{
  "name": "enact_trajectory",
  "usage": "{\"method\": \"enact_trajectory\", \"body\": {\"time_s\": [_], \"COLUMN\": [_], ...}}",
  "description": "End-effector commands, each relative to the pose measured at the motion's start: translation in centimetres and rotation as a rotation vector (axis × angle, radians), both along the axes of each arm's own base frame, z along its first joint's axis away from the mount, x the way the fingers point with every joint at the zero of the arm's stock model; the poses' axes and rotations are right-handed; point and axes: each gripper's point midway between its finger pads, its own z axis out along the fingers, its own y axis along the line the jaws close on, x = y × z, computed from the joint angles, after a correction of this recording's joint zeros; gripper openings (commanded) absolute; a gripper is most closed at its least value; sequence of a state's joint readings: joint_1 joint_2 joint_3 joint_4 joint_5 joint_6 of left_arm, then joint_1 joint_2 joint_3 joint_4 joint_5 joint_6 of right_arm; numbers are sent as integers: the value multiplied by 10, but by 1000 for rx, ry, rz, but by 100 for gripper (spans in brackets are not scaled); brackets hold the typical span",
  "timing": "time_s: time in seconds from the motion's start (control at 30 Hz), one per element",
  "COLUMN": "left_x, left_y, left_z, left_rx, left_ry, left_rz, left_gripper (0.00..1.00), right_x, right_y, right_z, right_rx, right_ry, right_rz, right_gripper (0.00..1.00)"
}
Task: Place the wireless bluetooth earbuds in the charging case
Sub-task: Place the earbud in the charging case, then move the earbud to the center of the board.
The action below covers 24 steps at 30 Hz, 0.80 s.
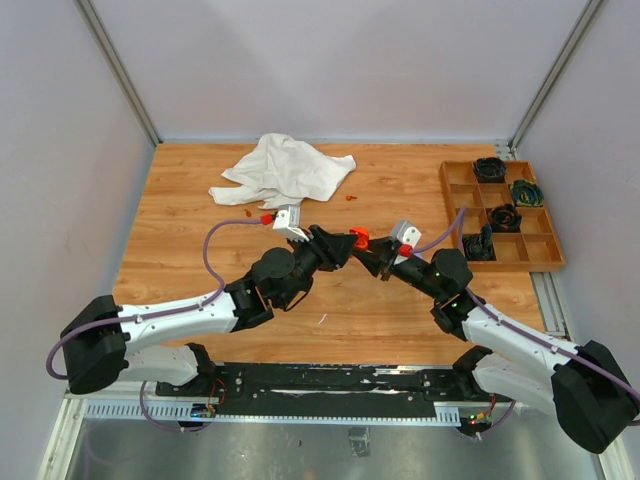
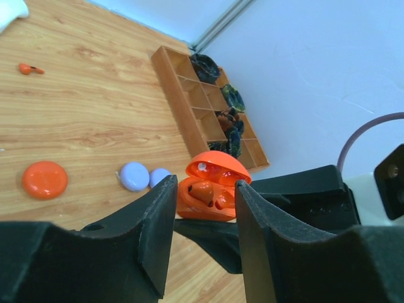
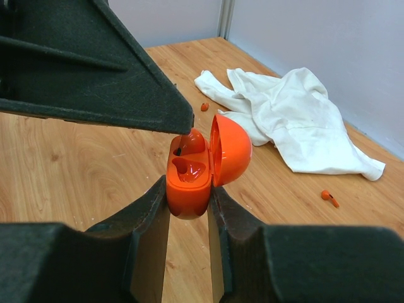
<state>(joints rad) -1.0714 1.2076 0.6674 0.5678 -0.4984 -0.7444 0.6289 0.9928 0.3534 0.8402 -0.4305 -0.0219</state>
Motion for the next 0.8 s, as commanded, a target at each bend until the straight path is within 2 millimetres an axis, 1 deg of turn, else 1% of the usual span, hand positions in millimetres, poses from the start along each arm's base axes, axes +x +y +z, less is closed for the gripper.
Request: {"method": "enact_trajectory", "body": {"time_s": [0.0, 0.07, 0.13, 0.2, 0.23, 0.4, 0.47, 0.6, 0.73, 0.77], "left_x": [4, 6, 11, 15, 18, 42, 52, 75, 101, 110], "left_y": [13, 23, 36, 49, 55, 79, 90, 113, 147, 161], "left_z": [18, 18, 13, 10, 8, -18, -29, -52, -76, -82], "left_rx": [21, 58, 121, 178, 204, 312, 353, 407, 487, 512], "left_ry": [-29, -33, -32, -34, -29, 50, 74, 135, 204, 224], "left_rz": [69, 108, 165, 211, 226, 259, 289, 322, 391, 427], "left_gripper": [49, 51, 54, 61, 62, 65, 68, 69, 70, 70], "right_x": [-2, -1, 0, 0, 0, -1, 0, 1, 1, 1], "right_y": [-2, -4, -6, -8, -8, -10, -12, -13, -15, -15], "right_z": [4, 2, 0, -3, -3, -13, -14, -17, -19, -21], "right_rx": [13, 9, 5, 2, 1, -7, -6, -10, -9, -10], "right_ry": [-24, -24, -20, -16, -15, 5, 7, 11, 12, 15], "right_rz": [-16, -29, -41, -47, -50, -62, -68, -80, -87, -88], "right_gripper": [8, 8, 8, 7, 7, 7, 7, 7, 7, 6]}}
